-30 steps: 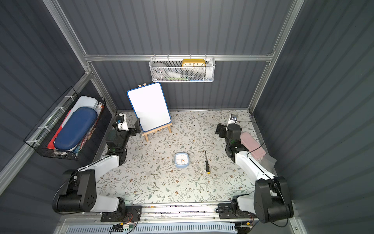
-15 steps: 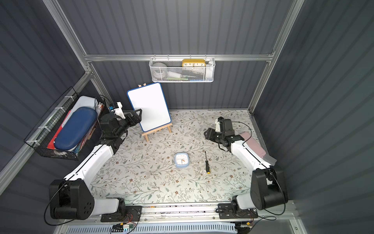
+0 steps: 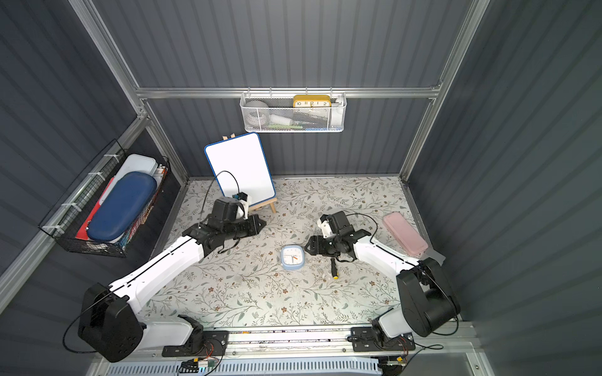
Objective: Remove the battery from the alarm
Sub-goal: Adjust the alarm at the center of the board.
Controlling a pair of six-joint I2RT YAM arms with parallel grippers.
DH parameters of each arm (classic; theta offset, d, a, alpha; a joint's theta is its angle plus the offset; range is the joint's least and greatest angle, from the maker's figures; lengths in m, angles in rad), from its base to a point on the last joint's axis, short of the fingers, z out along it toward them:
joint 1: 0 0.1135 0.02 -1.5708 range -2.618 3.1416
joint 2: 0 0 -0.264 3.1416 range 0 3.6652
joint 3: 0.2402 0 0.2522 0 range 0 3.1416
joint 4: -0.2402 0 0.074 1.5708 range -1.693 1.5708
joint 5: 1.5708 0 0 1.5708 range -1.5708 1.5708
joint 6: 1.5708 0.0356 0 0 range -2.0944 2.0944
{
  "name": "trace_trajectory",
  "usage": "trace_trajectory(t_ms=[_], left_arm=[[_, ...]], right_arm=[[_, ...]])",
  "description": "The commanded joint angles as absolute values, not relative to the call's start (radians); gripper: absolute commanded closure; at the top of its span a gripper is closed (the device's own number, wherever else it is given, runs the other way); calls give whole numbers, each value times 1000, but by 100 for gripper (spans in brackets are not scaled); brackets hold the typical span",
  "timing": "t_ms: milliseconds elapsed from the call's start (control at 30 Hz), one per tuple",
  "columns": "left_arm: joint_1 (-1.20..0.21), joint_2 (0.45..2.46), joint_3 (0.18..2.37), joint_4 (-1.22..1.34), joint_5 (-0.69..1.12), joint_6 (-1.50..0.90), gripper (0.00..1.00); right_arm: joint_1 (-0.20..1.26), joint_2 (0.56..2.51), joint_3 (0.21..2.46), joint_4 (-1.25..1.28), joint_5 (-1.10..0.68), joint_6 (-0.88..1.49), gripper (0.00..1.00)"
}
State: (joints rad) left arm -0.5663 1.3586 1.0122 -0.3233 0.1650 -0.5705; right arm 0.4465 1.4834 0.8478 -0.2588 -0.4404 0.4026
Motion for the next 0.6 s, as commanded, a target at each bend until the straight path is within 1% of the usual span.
trace_trajectory(t_ms=[0,100,167,333,400,567], left_arm=[[-661,1399,1007,-396,193,-647,92],[-731,1455,1016,-395,177,-666,82],[-758,1488,1011,-391,157,-668,77],[-772,1545,1013,-394,119,-657,72],[-771,1565,1015,-391,111,-646,72],[-771,1599,985,-342,108,-643,78]], right_arm=[[461,1519,830,-185,-535,405,26],[461,1548,830,-155,-538,409,27],[461,1574,842,-152,-555,408,31],[461,1601,836,-132,-590,406,32],[462,1607,832,-125,-589,407,32],[461,1632,835,-126,-577,401,36]])
